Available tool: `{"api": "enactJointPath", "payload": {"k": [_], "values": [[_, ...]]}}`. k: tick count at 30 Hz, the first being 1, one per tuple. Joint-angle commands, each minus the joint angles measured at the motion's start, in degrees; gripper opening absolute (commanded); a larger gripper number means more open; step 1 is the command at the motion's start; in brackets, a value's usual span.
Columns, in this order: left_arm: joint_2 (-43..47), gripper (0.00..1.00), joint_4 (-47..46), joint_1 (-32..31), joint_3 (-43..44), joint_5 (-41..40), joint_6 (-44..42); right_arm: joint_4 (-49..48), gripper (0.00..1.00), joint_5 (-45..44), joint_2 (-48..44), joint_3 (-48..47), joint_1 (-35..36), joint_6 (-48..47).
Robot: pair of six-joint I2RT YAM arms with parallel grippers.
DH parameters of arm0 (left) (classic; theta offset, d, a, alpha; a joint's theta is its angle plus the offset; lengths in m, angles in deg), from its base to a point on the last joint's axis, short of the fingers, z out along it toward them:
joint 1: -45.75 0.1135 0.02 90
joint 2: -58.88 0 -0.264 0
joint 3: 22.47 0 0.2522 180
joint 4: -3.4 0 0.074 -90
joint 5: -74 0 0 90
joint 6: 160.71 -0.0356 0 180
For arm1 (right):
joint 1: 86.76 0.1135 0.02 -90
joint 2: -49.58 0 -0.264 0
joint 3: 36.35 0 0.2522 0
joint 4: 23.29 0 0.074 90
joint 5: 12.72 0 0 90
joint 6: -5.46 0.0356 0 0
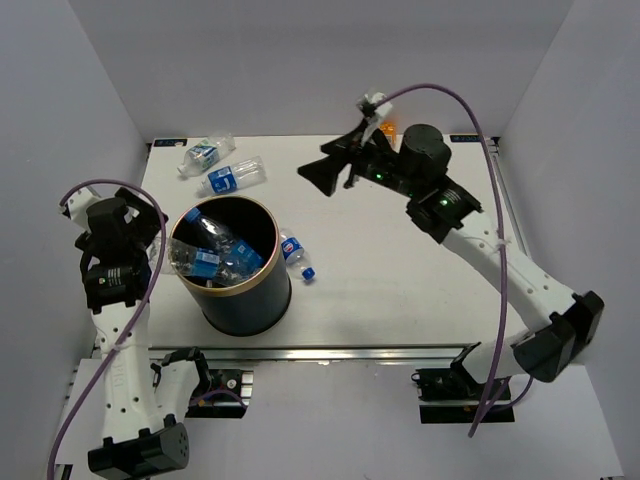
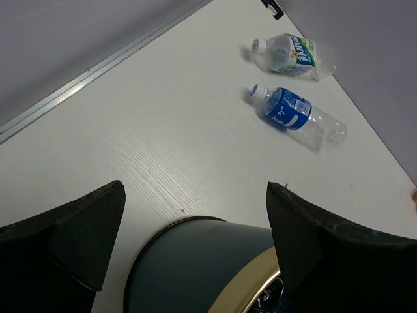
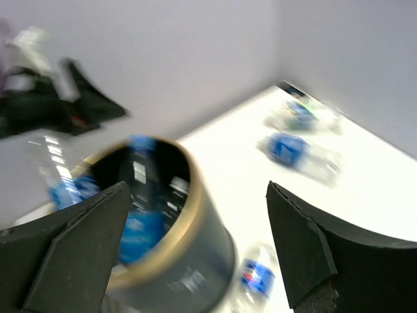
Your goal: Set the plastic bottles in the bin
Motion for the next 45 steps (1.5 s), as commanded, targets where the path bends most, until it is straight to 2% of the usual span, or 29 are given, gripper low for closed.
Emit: {"api": "enactJointPath", "payload": {"k": [1,5,8,11,16,21,26,31,34,36,37,39,40,43,45], "values": [[-0.9,0.98,-2.1,0.2,2.1,1.0,0.4,1.2,0.89,-2.1,-3.3,9.8,-4.1,-1.4],[-2.3,0.98,-4.2,0.2,1.6,2.7,2.1,-1.4,0.89,-10.1,-5.1,21.1,-4.8,-2.2],[-3.4,0.98,-5.0,0.2,1.5,1.3,2.3,-2.0,0.89,-6.5,-1.3,22.8,-4.7,-3.9],[-5.7,0.98,-5.8,0.1,3.5,-0.9,2.0,1.7,0.89,-7.1,6.5,18.2,-4.7,-2.1],[-10.8,0.98,-7.0,0.2,6.0,-2.4,2.2,0.8,0.89,-4.9,19.7,12.7,-3.6,-1.4],[-15.2,0.98,-8.8,0.2,7.8,-4.7,2.5,5.2,0.89,-2.8,32.4,2.1,-1.1,-2.7],[-17.5,0.98,-9.0,0.2,9.3,-5.5,1.9,7.3,0.89,-3.7,39.3,-2.9,0.9,-2.2],[-18.1,0.98,-8.9,0.2,9.3,-8.1,1.6,6.4,0.87,-5.2,42.7,-2.7,1.3,1.2],[-18.1,0.98,-8.7,0.2,8.9,-9.1,1.4,6.9,0.78,-7.0,43.5,-1.6,1.3,2.5],[-18.2,0.98,-8.3,0.2,8.6,-10.7,1.4,6.9,0.67,-8.4,43.3,-0.6,1.3,3.7],[-18.6,0.98,-7.8,0.1,8.7,-11.1,1.6,6.5,0.55,-9.1,43.0,0.0,1.2,4.1],[-18.9,0.98,-7.2,0.3,9.5,-12.0,1.5,6.5,0.40,-11.0,41.1,0.8,1.0,4.3],[-19.4,0.98,-6.7,0.4,10.4,-12.1,1.3,6.5,0.27,-11.5,38.9,0.8,0.9,3.5],[-20.3,0.98,-5.9,0.8,12.0,-11.3,0.7,8.0,0.16,-13.6,34.7,-0.5,-0.3,1.5],[-20.9,0.98,-5.2,1.7,13.8,-9.7,0.6,9.8,0.13,-14.7,30.4,-3.8,-2.0,0.1]]}}
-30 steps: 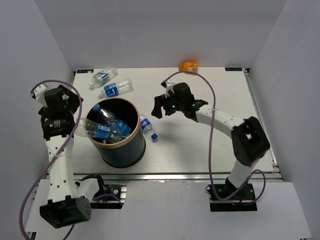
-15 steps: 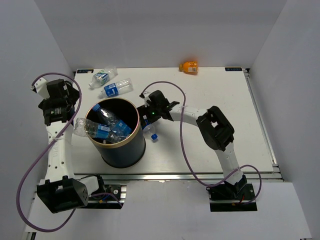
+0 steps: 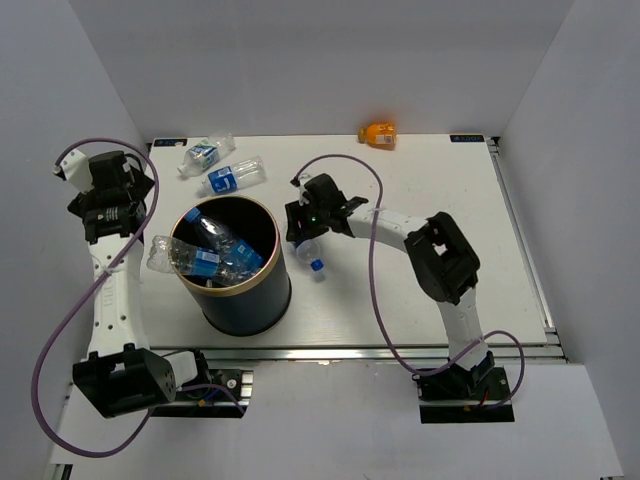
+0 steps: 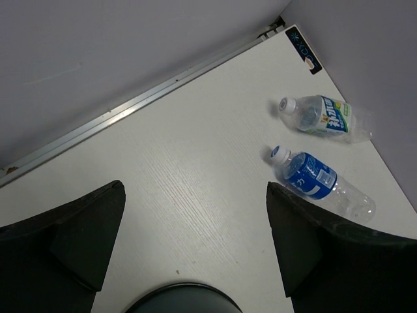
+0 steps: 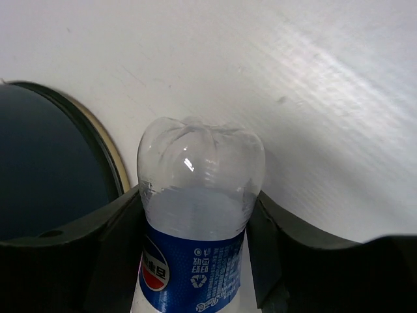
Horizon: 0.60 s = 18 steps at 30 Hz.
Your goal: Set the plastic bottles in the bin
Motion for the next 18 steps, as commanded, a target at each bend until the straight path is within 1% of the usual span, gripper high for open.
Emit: {"api": "enactJointPath", "payload": {"k": [1,2,4,5,6,8,11,12,15,18], "values": [[-0.3,0.98,1.4,1.4,4.0,1.2,-1.0,1.8,0.12,-3.9,-10.3,-5.3,-3.1,-2.9],[-0.6,0.98,1.5,1.9,4.6,1.7,-1.3,2.7,0.12,-4.2,-13.6,-6.4,-3.4,-3.6],[-0.8,0.98,2.0,2.3,6.2,2.1,-1.4,2.8,0.12,-3.8,-17.2,-9.6,-3.5,-6.8],[-0.6,0.98,1.9,2.4,6.5,2.1,-1.6,1.3,0.12,-2.2,-20.3,-10.3,-3.5,-7.1],[-0.5,0.98,1.7,2.6,7.1,2.4,-1.9,0.3,0.12,3.1,-21.7,-11.6,-3.4,-7.2],[-0.6,0.98,1.4,2.7,8.1,2.8,-2.0,-1.0,0.12,6.5,-24.6,-13.4,-2.4,-7.8],[-1.2,0.98,2.4,3.0,10.2,3.2,-2.0,-1.9,0.12,8.7,-25.4,-18.1,2.9,-10.7],[-1.2,0.98,2.4,3.0,10.4,3.2,-2.0,-2.6,0.12,8.4,-25.3,-18.9,6.2,-10.7],[-1.3,0.98,2.0,3.4,10.3,3.9,-2.1,-4.9,0.13,9.9,-22.9,-22.6,11.6,-11.5],[-1.9,0.98,3.1,4.1,10.5,5.3,-2.4,-6.2,0.18,10.1,-19.3,-25.6,13.8,-9.7]]}}
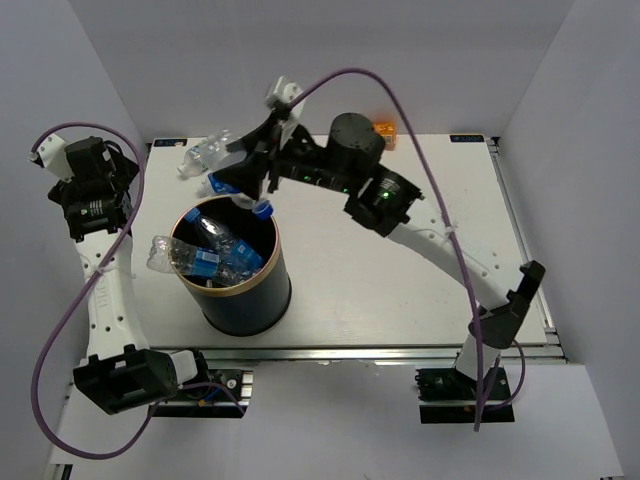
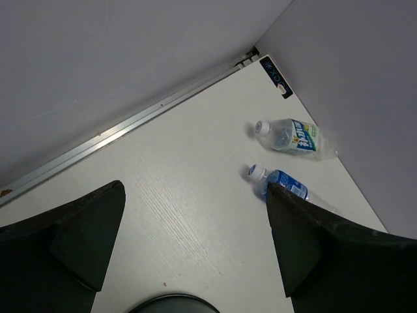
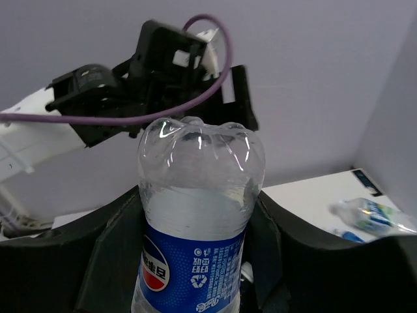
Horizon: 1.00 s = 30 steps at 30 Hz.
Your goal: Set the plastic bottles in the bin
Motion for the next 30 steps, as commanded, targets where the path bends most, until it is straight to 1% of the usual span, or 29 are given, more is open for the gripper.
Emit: {"api": "enactJointPath", "payload": {"k": [1,2,4,6,7,9,10,11,12,13,14,15,17,18,22,24,26,27,30], "values": [[-0.3,0.98,1.7,1.0,1.6,1.9,-0.7,-1.2,0.20,1.7,6.1,-1.0,0.5,0.7],[-0.6,0.98,1.7,1.5,1.5,2.4,-0.8,-2.1,0.22,2.7,7.5,-1.5,0.7,2.7],[-0.9,0.98,1.1,2.1,1.5,2.9,-1.0,-2.9,0.29,4.2,8.8,-1.8,0.9,4.4],[-2.1,0.98,0.1,3.4,2.4,4.6,-1.5,-3.0,0.37,5.6,10.4,-2.7,1.5,5.9],[-2.5,0.98,-0.4,3.9,2.8,5.4,-2.5,-3.0,0.44,5.7,11.0,-3.0,1.7,6.2],[-4.0,0.98,-4.4,6.5,3.1,11.5,-5.7,-2.3,0.54,6.6,11.2,-3.1,1.9,6.9],[-4.6,0.98,-6.0,7.7,2.8,14.7,-7.0,-2.1,0.64,6.9,10.9,-2.8,1.9,7.0],[-5.9,0.98,-7.9,10.4,2.3,18.1,-8.0,-1.5,0.70,7.6,10.7,-2.0,1.9,7.3],[-6.7,0.98,-11.6,11.6,1.9,23.9,-10.3,-1.1,0.79,7.8,10.3,-1.6,1.9,7.2],[-7.4,0.98,-13.5,13.3,1.3,26.9,-10.9,-1.0,0.83,7.7,9.4,-1.0,1.9,7.3],[-8.2,0.98,-16.2,13.8,0.5,29.3,-11.6,-1.1,0.89,7.6,8.9,-0.1,1.9,7.6],[-9.5,0.98,-22.3,14.2,-1.4,36.2,-13.6,-1.6,0.89,7.8,8.5,1.7,1.9,7.7],[-11.2,0.98,-27.6,14.6,-2.4,41.1,-16.6,-0.7,0.89,7.1,7.3,2.2,1.9,7.4],[-13.0,0.98,-28.7,14.6,-2.3,45.6,-17.6,0.7,0.90,6.7,6.7,2.4,1.9,6.7],[-16.8,0.98,-33.9,14.6,-3.6,55.0,-23.3,4.5,0.89,3.3,4.6,2.3,1.9,2.7],[-18.8,0.98,-34.5,14.6,-3.5,57.0,-26.9,5.9,0.89,0.8,2.5,3.3,1.5,1.3],[-23.3,0.98,-31.9,14.6,-0.9,57.6,-28.8,6.5,0.89,-1.8,1.0,5.5,0.4,0.3],[-26.9,0.98,-30.9,14.6,1.7,57.7,-30.1,6.6,0.89,-1.6,-0.5,7.5,-1.4,1.1],[-32.5,0.98,-29.1,14.6,6.2,59.2,-31.8,5.9,0.89,1.5,-3.4,10.6,-5.2,3.6]]}}
